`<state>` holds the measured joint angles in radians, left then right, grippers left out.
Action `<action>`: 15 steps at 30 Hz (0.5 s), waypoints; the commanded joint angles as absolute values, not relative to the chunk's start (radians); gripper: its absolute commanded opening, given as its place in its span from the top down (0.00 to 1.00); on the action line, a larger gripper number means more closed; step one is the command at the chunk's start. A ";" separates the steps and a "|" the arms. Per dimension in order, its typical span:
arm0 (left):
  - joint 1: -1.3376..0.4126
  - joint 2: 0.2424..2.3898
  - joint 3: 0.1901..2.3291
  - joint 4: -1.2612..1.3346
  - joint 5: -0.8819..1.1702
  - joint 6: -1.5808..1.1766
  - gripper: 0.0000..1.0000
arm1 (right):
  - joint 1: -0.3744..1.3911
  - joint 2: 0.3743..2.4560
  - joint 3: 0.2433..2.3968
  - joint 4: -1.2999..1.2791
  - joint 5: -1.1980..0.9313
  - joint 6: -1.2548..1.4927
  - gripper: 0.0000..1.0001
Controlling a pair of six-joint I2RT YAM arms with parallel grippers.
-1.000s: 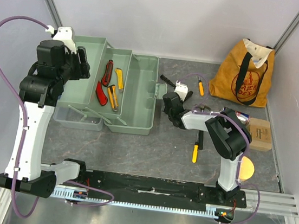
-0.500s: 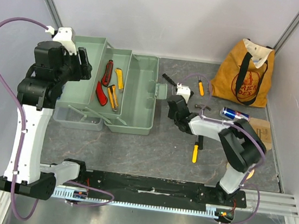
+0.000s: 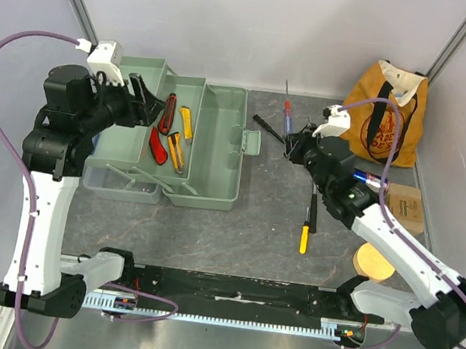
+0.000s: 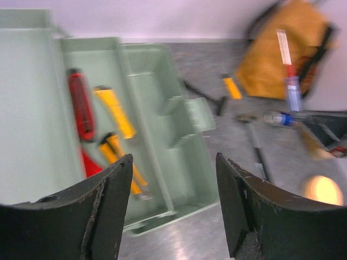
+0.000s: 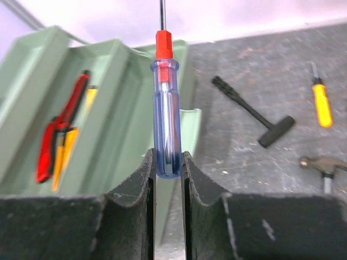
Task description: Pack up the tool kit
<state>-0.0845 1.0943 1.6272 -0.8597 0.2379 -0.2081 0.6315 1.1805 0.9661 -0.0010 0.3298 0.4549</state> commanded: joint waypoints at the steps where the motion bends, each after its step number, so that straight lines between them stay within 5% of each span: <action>1: -0.080 1.055 1.563 -0.662 0.623 -0.357 0.31 | 0.634 1.094 1.035 0.018 0.111 0.457 1.00; 5: -0.112 1.003 1.421 -0.369 0.828 -0.497 0.26 | 0.635 1.057 1.040 0.135 -0.138 0.547 1.00; 15: -0.405 1.068 1.347 -0.146 0.723 -0.581 0.21 | 0.656 1.089 1.038 0.537 -0.439 0.871 1.00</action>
